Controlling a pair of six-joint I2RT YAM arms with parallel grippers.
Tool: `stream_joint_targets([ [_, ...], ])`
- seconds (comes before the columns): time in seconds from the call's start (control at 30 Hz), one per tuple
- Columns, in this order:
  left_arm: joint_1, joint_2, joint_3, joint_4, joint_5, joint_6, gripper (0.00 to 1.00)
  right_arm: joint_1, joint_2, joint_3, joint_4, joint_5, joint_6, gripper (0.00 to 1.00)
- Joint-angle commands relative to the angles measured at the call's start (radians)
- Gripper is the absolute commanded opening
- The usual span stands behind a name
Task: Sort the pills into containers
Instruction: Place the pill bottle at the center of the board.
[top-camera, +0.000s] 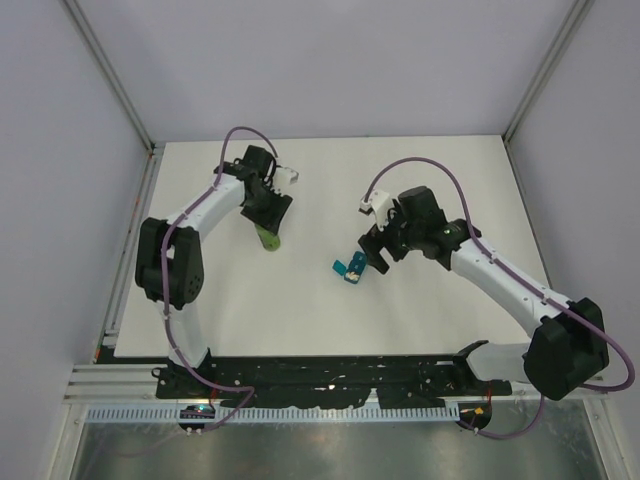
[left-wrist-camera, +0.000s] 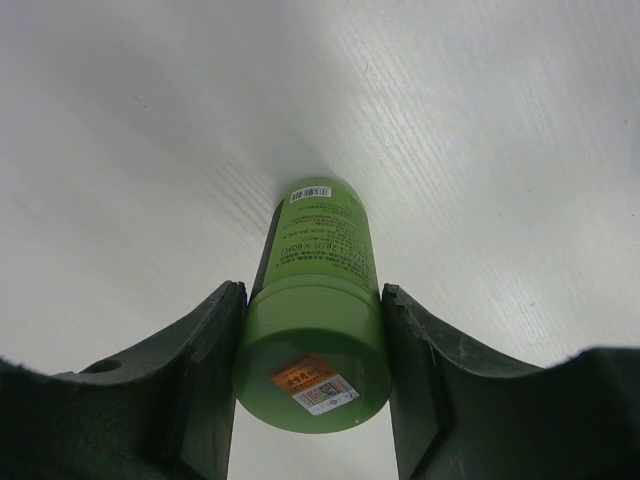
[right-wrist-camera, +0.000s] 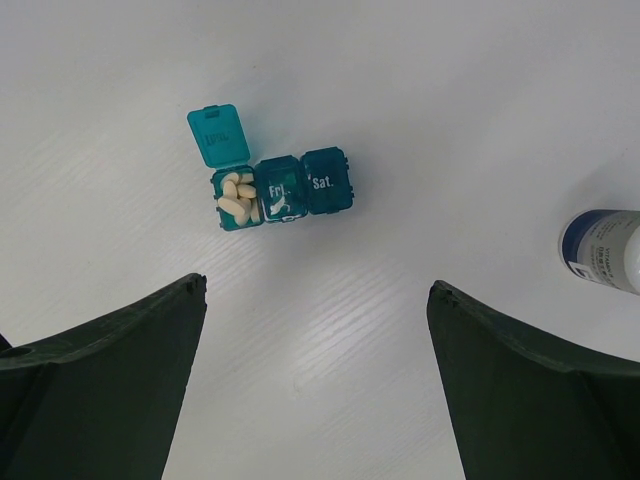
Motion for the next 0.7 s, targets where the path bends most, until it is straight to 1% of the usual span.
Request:
stream_joint_targets([
  [0.0,0.007,0.01,0.033,-0.005,-0.001,0.006,0.39,-0.003,0.007,0.018,0.035,-0.003,0.008,0.95],
  [0.03,0.007,0.009,0.03,-0.002,-0.004,0.006,0.46,-0.003,0.012,0.018,0.035,-0.011,0.011,0.95],
  [0.07,0.007,0.006,0.03,0.0,-0.007,0.006,0.55,-0.003,0.015,0.019,0.033,-0.014,0.013,0.95],
  [0.13,0.007,-0.002,0.029,0.003,-0.01,0.007,0.66,-0.003,0.025,0.019,0.03,-0.026,0.013,0.95],
  [0.2,0.007,-0.008,0.029,0.005,-0.013,0.009,0.7,-0.003,0.035,0.021,0.024,-0.032,0.013,0.95],
  [0.3,0.007,-0.017,0.036,0.001,-0.019,0.013,0.84,-0.003,0.048,0.021,0.019,-0.034,0.014,0.95],
  [0.4,0.007,-0.036,0.042,-0.002,-0.03,0.018,0.93,-0.003,0.059,0.021,0.016,-0.037,0.016,0.95],
  [0.5,0.008,-0.071,0.046,0.005,-0.031,0.022,0.99,-0.003,0.07,0.021,0.015,-0.032,0.016,0.95],
  [0.67,0.007,-0.186,0.024,0.021,-0.013,0.039,1.0,-0.003,0.125,0.024,0.007,-0.014,0.01,0.95],
])
